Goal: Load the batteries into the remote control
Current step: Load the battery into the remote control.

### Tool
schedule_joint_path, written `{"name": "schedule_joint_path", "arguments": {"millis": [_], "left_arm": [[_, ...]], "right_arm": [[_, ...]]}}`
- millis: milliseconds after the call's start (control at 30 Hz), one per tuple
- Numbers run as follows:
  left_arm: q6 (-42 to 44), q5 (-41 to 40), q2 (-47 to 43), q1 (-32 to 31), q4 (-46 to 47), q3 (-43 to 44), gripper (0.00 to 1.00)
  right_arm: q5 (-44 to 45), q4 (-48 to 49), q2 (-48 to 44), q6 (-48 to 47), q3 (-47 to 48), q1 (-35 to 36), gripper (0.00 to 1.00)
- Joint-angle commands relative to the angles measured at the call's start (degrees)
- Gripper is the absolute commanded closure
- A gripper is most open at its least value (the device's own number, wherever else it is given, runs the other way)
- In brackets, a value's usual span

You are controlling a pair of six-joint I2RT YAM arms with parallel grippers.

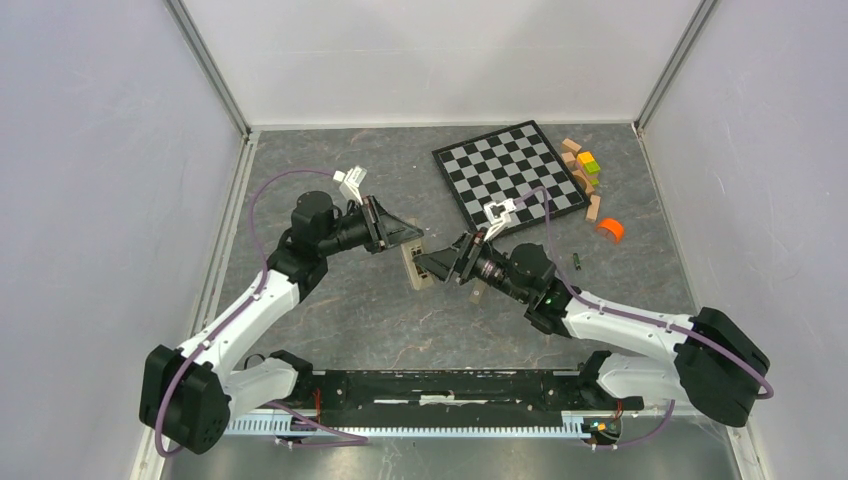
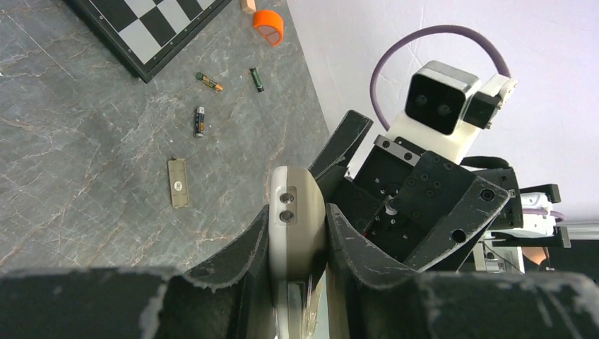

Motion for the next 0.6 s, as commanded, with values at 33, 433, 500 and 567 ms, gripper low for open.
{"name": "schedule_joint_path", "arguments": {"millis": [33,433,500,567], "left_arm": [[2.9,3.0,0.2,-0.1,0.8,2.9,0.98],[3.4,3.3,0.4,-0.1,0.0,2.7,0.98],[3.4,3.2,0.3,-0.1,-0.3,2.9,0.98],[3.5,3.0,0.5,-0.1,-0.7,3.1,0.98]], "right_arm": [[0.1,-3.8,-0.6,-10.3,3.7,-0.2,0.24],[-0.4,-10.2,0.4,-21.8,8.4,-0.1,0.41],[-0.5,-11.8,1.2,-22.9,9.3,-0.2,0.44],[-1.3,-12.9,1.8,-24.2,10.0,0.0,0.45]]}}
